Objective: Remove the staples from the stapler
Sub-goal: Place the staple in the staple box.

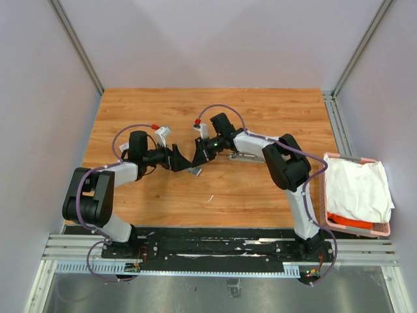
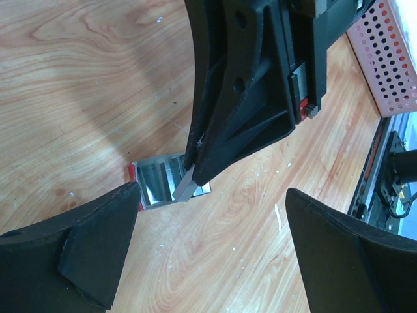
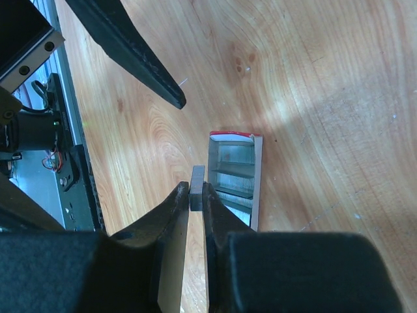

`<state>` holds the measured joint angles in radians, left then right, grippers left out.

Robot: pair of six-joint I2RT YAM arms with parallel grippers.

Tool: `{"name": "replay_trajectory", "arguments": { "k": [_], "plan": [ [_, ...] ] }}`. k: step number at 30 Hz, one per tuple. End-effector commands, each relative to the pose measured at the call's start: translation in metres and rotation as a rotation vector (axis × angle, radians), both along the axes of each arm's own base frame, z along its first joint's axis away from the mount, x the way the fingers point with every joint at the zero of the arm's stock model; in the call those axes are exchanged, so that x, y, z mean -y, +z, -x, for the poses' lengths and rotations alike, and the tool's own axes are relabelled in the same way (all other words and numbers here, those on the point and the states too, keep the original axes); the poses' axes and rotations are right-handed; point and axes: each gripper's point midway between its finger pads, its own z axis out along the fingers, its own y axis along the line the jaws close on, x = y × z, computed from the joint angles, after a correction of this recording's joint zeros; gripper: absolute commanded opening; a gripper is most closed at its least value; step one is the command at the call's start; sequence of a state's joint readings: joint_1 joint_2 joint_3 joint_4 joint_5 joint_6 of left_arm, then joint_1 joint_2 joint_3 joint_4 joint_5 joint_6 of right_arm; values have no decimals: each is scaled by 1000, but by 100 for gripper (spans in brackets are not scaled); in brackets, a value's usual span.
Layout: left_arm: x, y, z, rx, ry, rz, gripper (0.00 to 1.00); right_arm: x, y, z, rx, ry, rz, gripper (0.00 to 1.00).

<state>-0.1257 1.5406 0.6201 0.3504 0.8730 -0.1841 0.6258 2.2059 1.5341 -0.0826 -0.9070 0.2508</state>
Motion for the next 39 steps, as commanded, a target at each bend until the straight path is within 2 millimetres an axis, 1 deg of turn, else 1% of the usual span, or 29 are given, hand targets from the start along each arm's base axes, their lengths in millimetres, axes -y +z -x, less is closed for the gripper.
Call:
{"name": "replay_trajectory", "arguments": {
  "k": [1,13,29,39],
  "plan": [
    [1,6,2,37,-21,23,98,-7,-5,2,9,26,9,15],
    [3,5,4,31,-27,36,98,-8,-12,0,9,28,18,15],
    [4,3,6,21,-35,47,98,-10,-13,-4,11,29,22,15],
    [4,3,6,19,-37,49,98,-9,-14,0,0,40,26,15]
  ]
}}
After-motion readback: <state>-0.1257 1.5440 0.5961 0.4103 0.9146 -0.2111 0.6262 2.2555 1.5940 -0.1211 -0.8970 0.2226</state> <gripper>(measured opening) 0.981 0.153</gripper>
